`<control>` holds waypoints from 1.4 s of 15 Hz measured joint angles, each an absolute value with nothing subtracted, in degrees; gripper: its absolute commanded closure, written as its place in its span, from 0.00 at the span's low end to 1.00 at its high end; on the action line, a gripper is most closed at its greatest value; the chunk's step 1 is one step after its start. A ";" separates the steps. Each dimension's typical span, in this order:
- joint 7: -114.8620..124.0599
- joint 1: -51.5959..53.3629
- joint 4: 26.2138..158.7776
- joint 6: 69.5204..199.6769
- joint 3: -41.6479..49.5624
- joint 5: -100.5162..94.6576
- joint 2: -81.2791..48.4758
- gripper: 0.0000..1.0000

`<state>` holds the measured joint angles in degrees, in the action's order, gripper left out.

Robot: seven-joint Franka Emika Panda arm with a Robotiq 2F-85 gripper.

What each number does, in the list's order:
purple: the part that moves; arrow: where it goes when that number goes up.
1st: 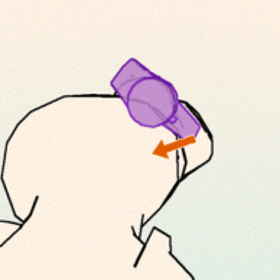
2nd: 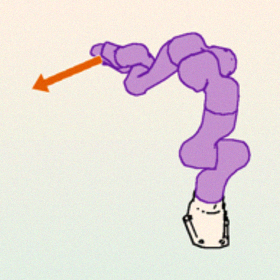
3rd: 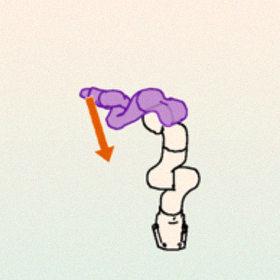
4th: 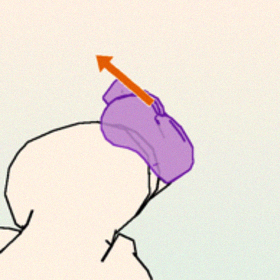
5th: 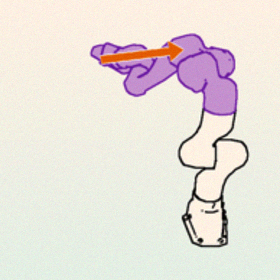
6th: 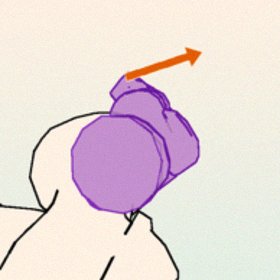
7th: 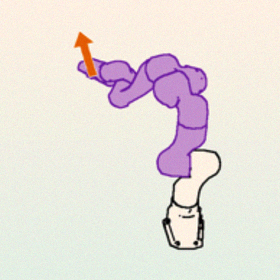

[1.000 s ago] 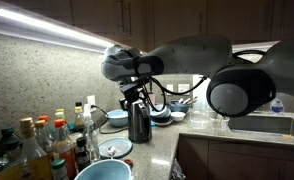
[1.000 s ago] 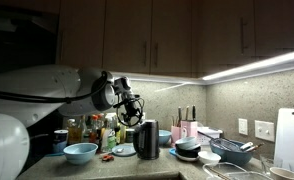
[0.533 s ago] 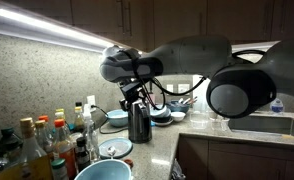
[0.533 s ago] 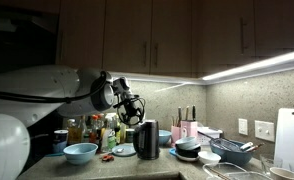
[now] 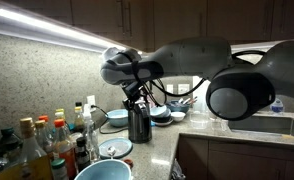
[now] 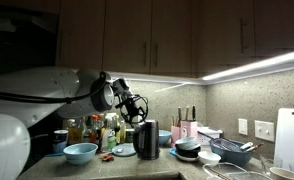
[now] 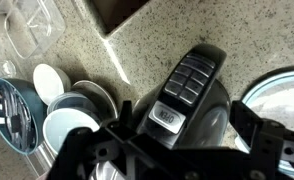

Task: Turn off the black electric kettle then open the lid

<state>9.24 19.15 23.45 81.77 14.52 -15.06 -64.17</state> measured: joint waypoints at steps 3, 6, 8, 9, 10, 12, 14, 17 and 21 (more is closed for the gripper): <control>9.84 20.01 23.40 81.77 14.57 -15.06 -64.58 0.00; 10.86 21.23 23.40 81.56 14.89 -15.07 -65.12 0.00; 11.98 21.80 23.39 81.08 15.44 -15.07 -65.40 0.00; 12.52 22.01 23.40 80.67 15.71 -15.07 -65.55 0.00; 12.98 22.15 23.40 80.20 15.87 -15.07 -65.71 0.00; 13.36 22.19 23.40 79.28 15.95 -15.07 -65.99 0.00; 13.36 22.15 23.40 79.27 16.19 -15.07 -66.20 0.00; 13.30 22.22 23.40 79.37 16.86 -15.70 -66.76 0.00; 13.17 22.77 23.40 79.44 17.70 -17.08 -67.46 0.00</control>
<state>13.17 22.77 23.40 79.44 17.70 -17.08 -67.46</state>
